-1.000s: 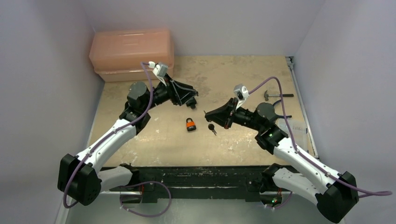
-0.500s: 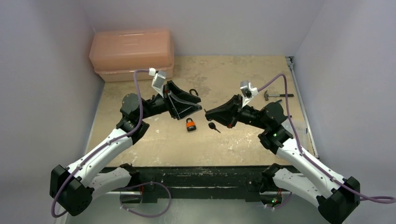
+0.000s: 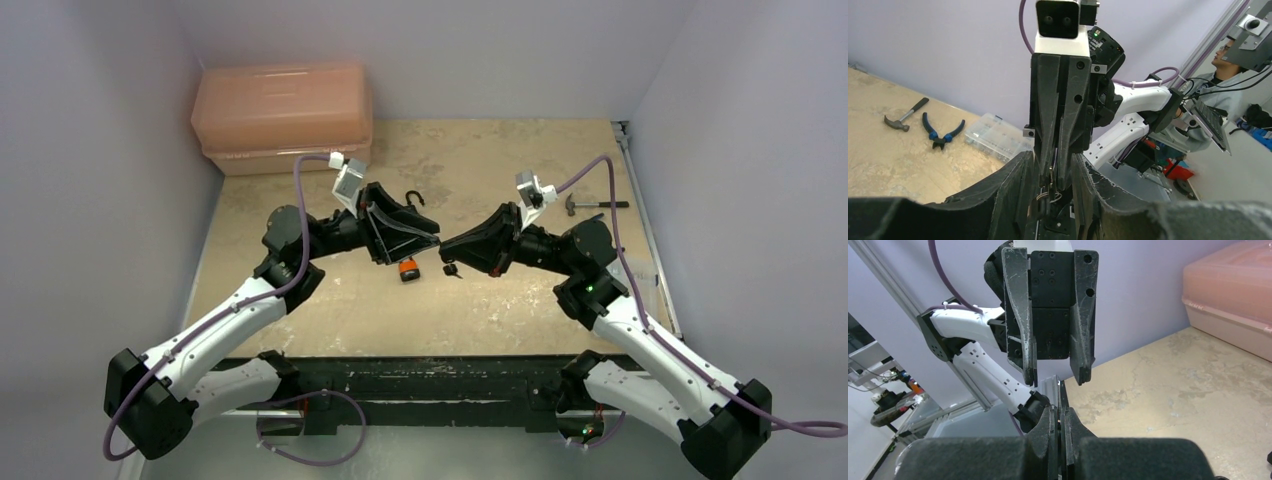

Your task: Unlock with the key

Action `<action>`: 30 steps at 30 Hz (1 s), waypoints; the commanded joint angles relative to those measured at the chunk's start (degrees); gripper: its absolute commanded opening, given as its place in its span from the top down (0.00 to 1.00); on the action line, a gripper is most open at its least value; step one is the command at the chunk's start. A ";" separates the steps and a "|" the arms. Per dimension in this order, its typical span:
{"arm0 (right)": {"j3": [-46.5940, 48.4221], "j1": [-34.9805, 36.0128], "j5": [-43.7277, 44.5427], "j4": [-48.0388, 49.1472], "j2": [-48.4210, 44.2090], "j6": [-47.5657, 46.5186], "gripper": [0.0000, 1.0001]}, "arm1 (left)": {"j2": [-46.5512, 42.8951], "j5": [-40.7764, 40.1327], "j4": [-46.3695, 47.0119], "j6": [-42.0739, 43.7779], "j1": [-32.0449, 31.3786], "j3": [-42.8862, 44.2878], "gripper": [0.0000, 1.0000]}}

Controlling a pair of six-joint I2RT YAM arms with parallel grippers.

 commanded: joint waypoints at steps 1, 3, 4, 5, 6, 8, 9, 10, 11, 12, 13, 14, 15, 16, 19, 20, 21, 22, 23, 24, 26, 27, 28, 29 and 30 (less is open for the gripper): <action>3.04 0.00 -1.51 3.14 -0.74 1.40 1.00 | -0.20 -0.57 1.36 1.79 -1.04 0.58 0.64; 3.12 -0.04 -1.59 3.19 -0.73 1.68 1.00 | -0.13 -0.80 1.13 2.05 -1.27 0.58 0.65; 3.13 -0.05 -1.55 3.27 -0.73 1.75 1.00 | -0.12 -0.84 1.03 2.08 -1.32 0.59 0.66; 3.13 -0.01 -1.57 3.36 -0.73 1.96 1.00 | -0.07 -0.99 0.87 2.32 -1.40 0.58 0.67; 3.09 0.00 -1.59 3.53 -0.64 2.14 1.00 | -0.03 -1.02 0.66 2.49 -1.46 0.57 0.69; 3.00 0.00 -1.68 4.07 -0.64 2.53 1.00 | 0.14 -1.13 0.18 3.01 -1.63 0.61 0.71; 2.96 -0.01 -1.68 4.27 -0.64 2.77 1.00 | 0.21 -1.23 0.08 3.13 -1.74 0.65 0.72; 3.03 0.00 -1.80 4.45 -0.57 2.90 1.00 | 0.28 -1.36 0.01 3.19 -1.76 0.57 0.73; 3.04 0.00 -1.85 4.49 -0.48 3.01 1.00 | 0.36 -1.41 0.02 3.24 -1.91 0.61 0.73; 3.04 -0.01 -1.86 4.59 -0.39 3.13 1.00 | 0.41 -1.60 0.00 3.33 -2.01 0.60 0.75; 3.09 0.00 -1.94 4.73 -0.32 3.22 1.00 | 0.49 -1.85 -0.02 3.41 -2.17 0.57 0.81; 3.12 0.00 -1.92 4.70 -0.25 3.31 1.00 | 0.59 -2.05 0.05 3.43 -2.28 0.51 0.90; 3.13 0.00 -1.99 4.79 -0.21 3.43 1.00 | 0.66 -2.34 0.03 3.44 -2.36 0.52 1.00; 3.06 -0.02 -2.03 4.91 -0.21 3.55 1.00 | 0.67 -2.62 -0.02 3.57 -2.52 0.41 1.00; 3.04 0.00 -1.94 5.12 -0.29 3.61 1.00 | 0.67 -2.91 0.81 3.66 -2.70 -0.10 1.00; 3.15 0.00 -2.12 5.01 -0.23 3.72 1.00 | 0.72 -2.93 1.14 3.49 -2.79 -0.20 1.00; 3.40 -0.02 -2.54 4.43 -0.04 3.71 0.97 | 0.75 -3.12 1.28 3.42 -2.76 -0.30 1.00; 3.66 0.00 -2.95 4.02 0.11 3.91 0.80 | 0.76 -3.42 1.29 3.40 -2.77 -0.27 1.00; 3.76 -0.01 -3.00 3.59 0.22 4.01 0.66 | 0.70 -3.70 1.34 3.42 -2.81 -0.19 1.00; 3.81 0.00 -2.92 3.09 0.22 3.77 0.55 | 0.60 -4.02 1.20 3.48 -2.82 -0.01 1.00; 3.84 -0.03 -2.83 2.16 -0.21 3.24 0.40 | 0.34 -4.78 1.08 3.41 -2.79 0.13 1.00; 3.86 -0.03 -2.76 1.63 -0.47 2.80 0.37 | 0.20 -5.46 0.86 3.44 -2.80 0.27 1.00; 3.84 -0.03 -2.71 1.02 -0.72 2.34 0.36 | 0.15 -5.87 0.47 3.74 -2.75 0.48 1.00; 3.78 0.00 -2.67 -0.06 -0.98 1.77 0.36 | 0.13 -6.04 0.18 3.97 -2.79 0.63 1.00; 3.76 0.00 -2.44 -0.63 -1.26 1.17 0.36 | 0.13 -6.15 0.01 4.10 -2.72 0.77 1.00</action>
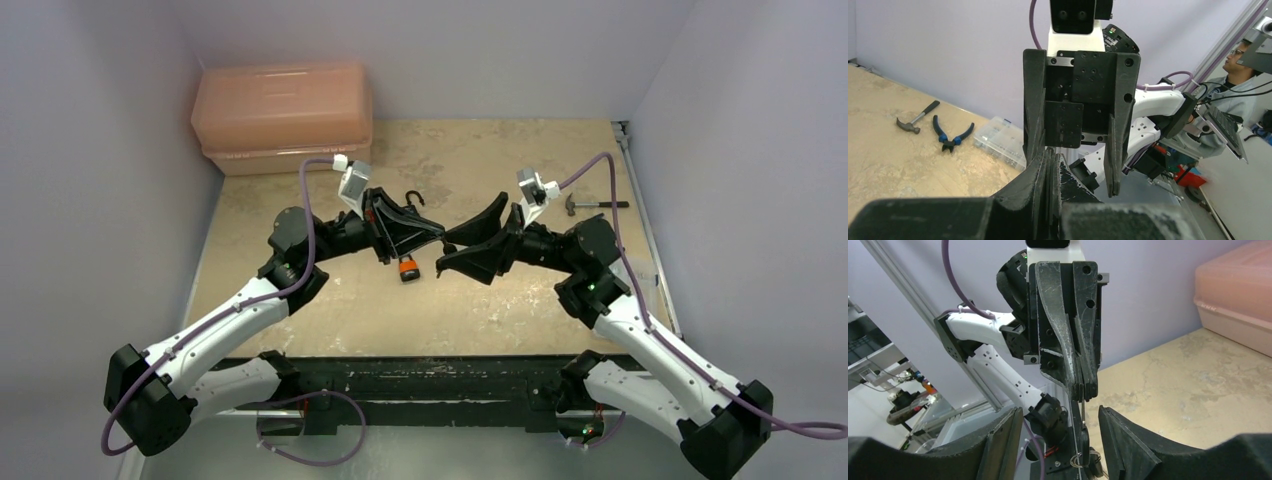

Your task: Unlock with the key

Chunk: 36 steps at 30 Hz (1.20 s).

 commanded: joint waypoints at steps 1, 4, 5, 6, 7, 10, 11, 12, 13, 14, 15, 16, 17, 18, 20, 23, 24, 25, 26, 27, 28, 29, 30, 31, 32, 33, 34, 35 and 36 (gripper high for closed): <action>2.27 0.03 -0.54 -2.58 -1.91 -2.42 0.36 | -0.44 -2.37 0.62 1.42 -0.12 0.84 1.00; 1.72 0.04 -0.09 -4.11 -2.69 -3.32 0.39 | -0.36 -2.81 0.67 1.23 -0.10 0.92 1.00; 1.67 0.04 0.08 -4.63 -2.86 -3.67 0.40 | -0.35 -2.92 0.82 1.14 -0.10 0.92 1.00; 1.58 0.04 0.21 -4.90 -2.92 -3.85 0.41 | -0.35 -2.95 1.08 0.98 -0.10 0.95 1.00; 1.54 0.02 0.30 -4.97 -3.01 -3.94 0.42 | -0.35 -2.95 1.33 0.79 -0.14 0.92 1.00; 1.69 0.04 0.46 -5.10 -2.86 -4.01 0.46 | -0.35 -3.07 1.58 0.55 -0.19 0.94 1.00; 1.71 0.02 0.61 -5.19 -2.77 -4.15 0.47 | -0.43 -3.12 1.58 0.56 -0.12 0.94 1.00; 1.79 0.04 1.01 -5.41 -2.75 -4.31 0.47 | -0.51 -3.13 1.59 0.53 -0.13 0.93 1.00; 1.92 0.00 1.54 -5.84 -2.68 -4.55 0.47 | -0.55 -3.14 1.62 0.55 -0.16 0.96 1.00; 2.08 0.04 2.19 -6.57 -2.67 -5.02 0.47 | -0.65 -3.17 1.54 0.45 -0.12 0.97 1.00; 2.20 0.04 3.09 -7.39 -2.66 -5.49 0.46 | -0.77 -3.18 1.55 0.47 -0.11 0.92 1.00; 2.30 0.04 4.16 -8.11 -2.73 -5.70 0.44 | -0.90 -3.21 1.50 0.47 -0.12 0.96 1.00; 2.41 0.04 5.59 -9.05 -2.87 -5.83 0.42 | -1.01 -3.26 1.38 0.52 -0.07 0.96 1.00; 2.53 0.04 6.76 -9.93 -2.99 -6.15 0.40 | -1.12 -3.34 1.32 0.56 -0.05 0.92 1.00; 2.68 0.04 8.30 -11.30 -3.38 -6.68 0.38 | -1.31 -3.63 0.85 0.91 -0.16 0.96 1.00; 2.50 0.04 9.28 -11.84 -3.65 -6.86 0.41 | -1.41 -4.21 0.28 1.38 -0.07 0.79 1.00; 2.46 0.04 9.44 -11.91 -3.63 -6.90 0.42 | -1.41 -4.41 0.28 1.41 -0.06 0.69 1.00; 2.52 0.04 9.47 -11.92 -3.55 -6.86 0.44 | -1.33 -4.49 0.42 1.39 -0.05 0.51 1.00; 2.50 0.04 9.36 -11.87 -3.42 -6.86 0.47 | -1.20 -4.53 0.50 1.38 -0.10 0.44 1.00; 2.59 0.02 9.24 -11.76 -3.24 -6.79 0.49 | -1.11 -4.57 0.61 1.39 -0.11 0.34 1.00; 2.79 0.01 9.07 -11.75 -3.01 -6.78 0.51 | -1.06 -4.65 0.73 1.29 -0.11 0.24 1.00; 3.05 0.02 8.85 -11.86 -2.75 -6.77 0.55 | -1.06 -4.76 0.87 1.23 -0.06 0.18 1.00; 3.30 0.04 8.71 -12.04 -2.55 -6.86 0.58 | -0.98 -4.95 0.90 1.24 -0.16 0.15 1.00; 3.50 0.02 8.57 -12.27 -2.35 -6.86 0.60 | -0.97 -5.19 0.88 1.22 -0.13 0.04 1.00; 3.67 0.04 8.47 -12.35 -2.20 -6.86 0.63 | -0.93 -5.31 0.89 1.25 -0.16 0.04 1.00; 3.77 0.03 8.42 -12.40 -2.10 -6.86 0.64 | -0.89 -5.54 0.88 1.32 -0.07 0.00 1.00; 3.89 0.00 8.37 -12.44 -1.99 -6.86 0.65 | -0.84 -5.70 0.95 1.35 -0.10 -0.01 1.00; 4.01 0.03 8.33 -12.40 -1.90 -6.79 0.65 | -0.76 -5.80 1.03 1.35 -0.11 -0.09 1.00; 4.08 0.04 8.33 -12.21 -1.80 -6.59 0.66 | -0.67 -6.06 1.06 1.31 -0.06 -0.20 1.00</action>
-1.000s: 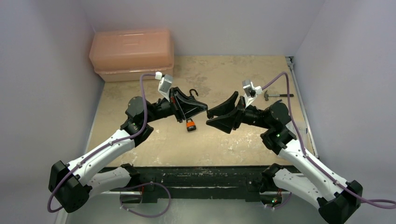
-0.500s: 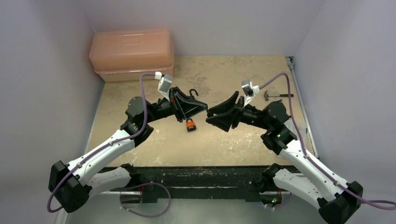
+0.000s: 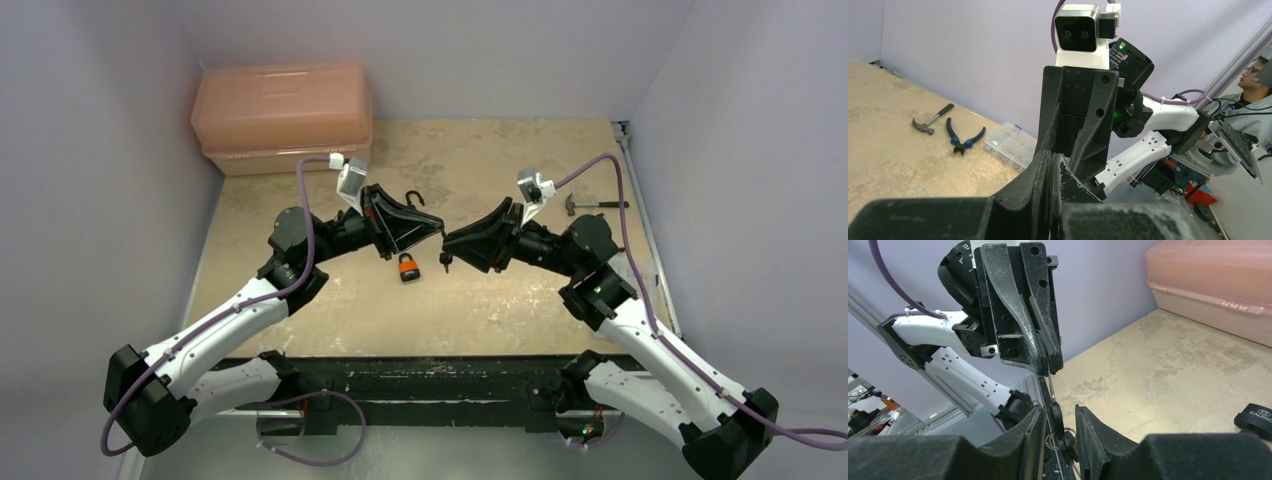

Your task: Unlock with the key

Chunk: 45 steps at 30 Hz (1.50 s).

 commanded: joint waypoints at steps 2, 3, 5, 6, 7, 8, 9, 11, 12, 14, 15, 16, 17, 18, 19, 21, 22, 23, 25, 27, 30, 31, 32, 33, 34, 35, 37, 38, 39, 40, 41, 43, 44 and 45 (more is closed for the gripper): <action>3.04 0.02 0.15 1.13 0.42 0.24 0.66 | -0.18 -1.69 2.19 1.19 -0.06 -0.40 1.00; 3.03 0.04 -0.24 1.63 0.59 0.76 0.66 | -0.03 -1.82 2.29 1.21 -0.03 -0.45 1.00; 3.11 0.03 -1.18 2.50 0.91 1.52 0.68 | 0.40 -2.19 2.42 1.32 -0.07 -0.41 1.00; 3.08 0.04 -1.48 2.78 1.07 1.68 0.70 | 0.53 -2.37 2.50 1.39 -0.05 -0.45 1.00; 2.97 0.04 -1.61 3.04 1.10 1.79 0.72 | 0.81 -2.60 2.58 1.33 -0.14 -0.48 1.00; 2.84 0.00 -1.62 3.06 1.18 1.74 0.75 | 0.87 -2.74 2.67 1.38 -0.10 -0.53 1.00; 2.83 0.04 -1.60 3.02 1.19 1.72 0.79 | 0.99 -2.90 2.81 1.40 -0.05 -0.56 1.00; 2.76 0.04 -1.63 2.82 1.28 1.53 0.85 | 1.09 -3.09 3.04 1.35 -0.07 -0.66 1.00; 2.65 0.04 -1.67 2.87 1.28 1.54 0.88 | 1.09 -3.17 3.12 1.33 -0.07 -0.71 1.00; 2.54 0.04 -1.88 2.88 1.28 1.52 0.93 | 1.10 -3.28 3.14 1.34 -0.10 -0.76 1.00; 2.54 0.04 -1.95 2.89 1.20 1.53 0.96 | 1.09 -3.45 3.10 1.34 -0.09 -0.82 1.00; 2.47 -0.02 -2.05 2.89 1.19 1.56 0.98 | 1.05 -3.58 2.96 1.37 -0.09 -0.92 1.00; 2.46 0.04 -2.06 2.85 1.19 1.56 1.00 | 1.01 -3.77 2.84 1.54 -0.06 -0.98 1.00; 2.32 0.04 -2.11 2.81 1.19 1.55 1.00 | 0.93 -4.00 2.54 1.56 -0.09 -1.01 1.00; 2.26 0.04 -2.20 2.73 1.19 1.54 1.00 | 0.92 -4.25 2.07 1.69 -0.04 -1.07 1.00; 2.12 -0.01 -2.24 2.64 1.06 1.48 1.00 | 0.84 -5.18 0.51 2.00 -0.05 -0.92 1.00; 2.01 0.04 -2.23 2.48 0.96 1.46 1.00 | 0.83 -5.70 -0.51 2.13 -0.02 -0.75 1.00; 1.83 0.03 -2.17 2.27 0.81 1.53 1.00 | 0.83 -6.12 -1.48 2.56 -0.03 -0.50 0.94; 1.45 0.04 -1.83 1.49 0.48 1.48 1.00 | 0.63 -7.04 -4.20 3.37 -0.07 -0.10 0.76; 1.14 0.04 -0.54 0.21 0.09 1.32 1.00 | 0.13 -8.58 -7.29 4.36 0.00 0.45 0.60; 0.72 0.04 1.06 -1.31 -0.21 1.47 1.00 | -0.51 -10.80 -12.51 6.18 0.01 1.43 0.43; 0.63 0.00 1.54 -1.64 -0.21 1.58 1.00 | -0.69 -11.36 -13.93 6.37 0.14 1.87 0.36; 0.55 0.04 2.00 -2.01 -0.21 1.70 1.00 | -0.86 -12.02 -15.55 6.65 0.25 2.28 0.33; 0.49 0.04 2.41 -2.29 -0.15 1.71 1.00 | -1.11 -12.71 -16.71 6.73 0.42 2.58 0.29; 0.45 0.04 2.72 -2.64 -0.13 1.80 1.00 | -1.34 -13.38 -17.82 6.84 0.65 2.89 0.26; 0.40 0.04 3.09 -2.98 -0.06 1.81 1.00 | -1.70 -14.04 -18.50 6.96 0.90 2.89 0.22; 0.41 -0.02 4.24 -3.60 0.11 1.96 1.00 | -2.85 -15.81 -19.49 6.55 1.55 2.45 0.13; 0.44 0.04 4.92 -3.88 0.21 2.10 1.00 | -3.53 -16.95 -19.58 6.24 1.90 1.93 0.11; 0.44 0.04 5.49 -4.14 0.41 2.27 1.00 | -4.09 -17.92 -19.84 6.18 2.22 1.48 0.09; 0.44 0.04 6.19 -4.41 0.59 2.45 1.00 | -4.59 -18.63 -20.00 6.40 2.42 1.01 0.09; 0.44 0.04 6.81 -4.63 0.72 2.57 1.00 | -4.95 -19.47 -20.55 6.74 2.63 0.73 0.09; 0.44 0.04 8.35 -5.39 1.04 2.76 1.00 | -4.99 -20.65 -23.25 7.53 2.81 0.88 0.09; 0.40 0.04 10.03 -5.95 1.16 2.85 1.00 | -4.79 -21.13 -24.39 7.82 2.83 1.03 0.09; 0.36 0.04 11.02 -6.69 1.25 2.97 1.00 | -4.43 -21.65 -25.86 7.83 2.88 1.31 0.10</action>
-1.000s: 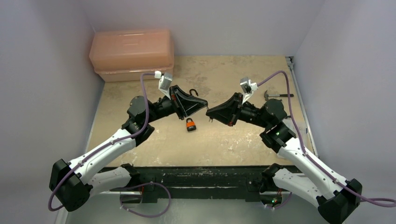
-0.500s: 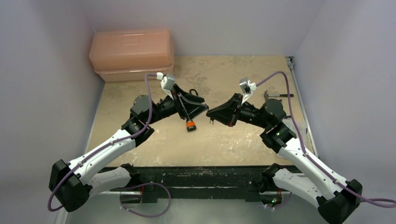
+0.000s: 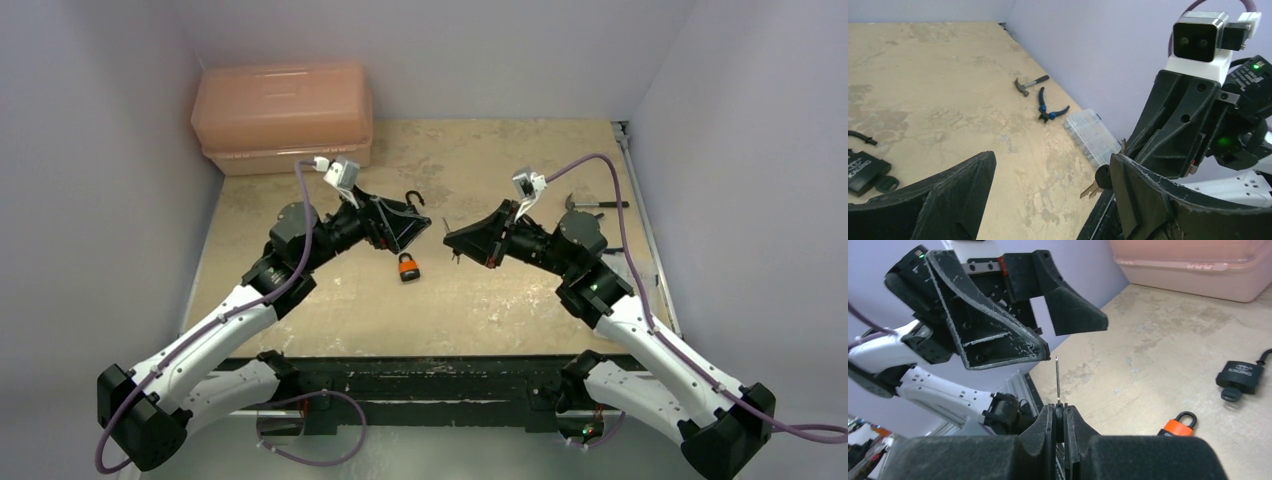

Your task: Unlock with the key

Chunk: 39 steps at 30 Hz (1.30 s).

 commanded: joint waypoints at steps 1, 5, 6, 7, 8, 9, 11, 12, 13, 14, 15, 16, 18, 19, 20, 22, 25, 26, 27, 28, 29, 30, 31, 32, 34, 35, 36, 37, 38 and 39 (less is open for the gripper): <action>0.12 0.07 8.15 -1.93 -0.03 1.13 1.00 | 0.12 -4.62 -6.17 1.76 0.39 1.26 0.11; 0.43 0.11 15.74 -6.54 0.80 1.79 1.00 | 2.77 -7.92 -11.07 -0.01 0.38 1.87 0.16; 0.46 0.11 17.23 -7.54 0.99 1.96 1.00 | 3.51 -8.84 -11.99 -0.74 0.38 2.25 0.16; 0.42 0.11 18.40 -8.23 1.10 2.15 1.00 | 4.16 -10.05 -14.52 -1.80 0.43 2.62 0.17; 0.27 0.11 19.81 -9.20 1.15 2.43 1.00 | 4.91 -11.65 -16.12 -2.66 0.39 3.29 0.18; 0.10 0.10 21.38 -9.90 1.15 2.76 1.00 | 5.62 -12.84 -17.58 -3.45 0.39 3.98 0.18; -0.37 0.09 24.42 -10.94 1.07 3.78 1.00 | 6.90 -13.98 -19.95 -3.88 0.38 4.94 0.19; -0.60 0.11 25.82 -12.47 1.07 4.05 1.00 | 7.44 -13.78 -20.73 -3.33 0.42 5.29 0.18; -0.74 0.11 27.08 -13.38 1.07 4.36 1.00 | 7.99 -13.84 -21.28 -2.70 0.39 5.55 0.18; -0.95 0.09 28.05 -13.96 1.07 4.52 1.00 | 8.49 -14.56 -22.19 -2.38 0.38 5.84 0.17; -1.21 0.11 28.70 -14.31 1.07 4.69 1.00 | 9.07 -15.26 -23.14 -2.43 0.38 6.25 0.16; -1.47 0.10 29.22 -14.65 1.07 4.91 1.00 | 9.83 -17.17 -24.44 -2.33 0.38 6.80 0.13; -2.12 0.11 29.83 -14.93 0.70 5.35 1.00 | 11.37 -19.07 -25.76 -1.71 0.52 7.81 0.06; -2.44 0.09 29.84 -14.94 0.41 5.60 1.00 | 12.07 -19.34 -25.69 -1.26 0.68 8.12 0.04; -2.79 0.11 30.33 -14.86 0.11 5.82 1.00 | 12.25 -19.64 -24.91 -1.12 0.74 7.76 0.03; -3.27 0.11 31.01 -14.76 -0.51 6.03 1.00 | 12.32 -20.05 -22.56 -2.62 1.07 5.84 0.03; -3.78 0.11 31.53 -15.29 -1.24 5.97 1.00 | 15.27 -19.92 -23.13 -4.67 1.57 5.57 0.07; -3.90 0.09 31.85 -15.66 -1.48 5.89 1.00 | 17.05 -20.73 -25.30 -5.30 1.57 6.80 0.08; -4.05 0.08 32.37 -16.01 -1.70 5.86 1.00 | 19.26 -21.96 -28.64 -5.73 1.55 8.25 0.09; -4.26 0.10 32.69 -16.15 -2.01 5.86 1.00 | 21.20 -23.23 -31.32 -6.65 1.55 9.67 0.11; -4.58 0.10 33.00 -16.19 -2.21 5.91 1.00 | 23.21 -24.75 -33.34 -7.75 1.46 10.94 0.13; -4.97 0.11 33.19 -16.18 -2.34 5.93 1.00 | 25.00 -26.04 -34.76 -8.74 1.34 11.97 0.14; -5.34 0.06 33.31 -16.17 -2.34 6.09 1.00 | 26.82 -27.60 -36.32 -9.79 1.16 12.90 0.14; -5.54 0.06 33.28 -16.17 -2.29 6.16 1.00 | 28.80 -29.13 -37.71 -11.03 1.03 13.92 0.15; -5.72 0.11 33.11 -16.29 -2.06 6.26 1.00 | 31.74 -31.16 -39.26 -12.15 0.58 15.76 0.16; -5.79 0.11 33.10 -16.38 -2.08 6.30 1.00 | 33.19 -32.15 -40.38 -12.79 0.43 16.85 0.17; -5.92 0.04 33.14 -16.43 -2.20 6.26 1.00 | 34.72 -32.66 -41.32 -13.26 0.32 18.17 0.17; -6.15 0.05 33.22 -16.51 -2.38 6.23 1.00 | 36.19 -33.09 -42.17 -13.67 0.11 19.24 0.18; -6.33 0.06 33.38 -16.54 -2.63 6.17 1.00 | 37.67 -33.31 -43.04 -14.16 0.00 20.14 0.18; -6.53 0.10 33.53 -16.59 -2.89 6.02 1.00 | 39.07 -33.26 -43.63 -14.41 -0.20 21.04 0.21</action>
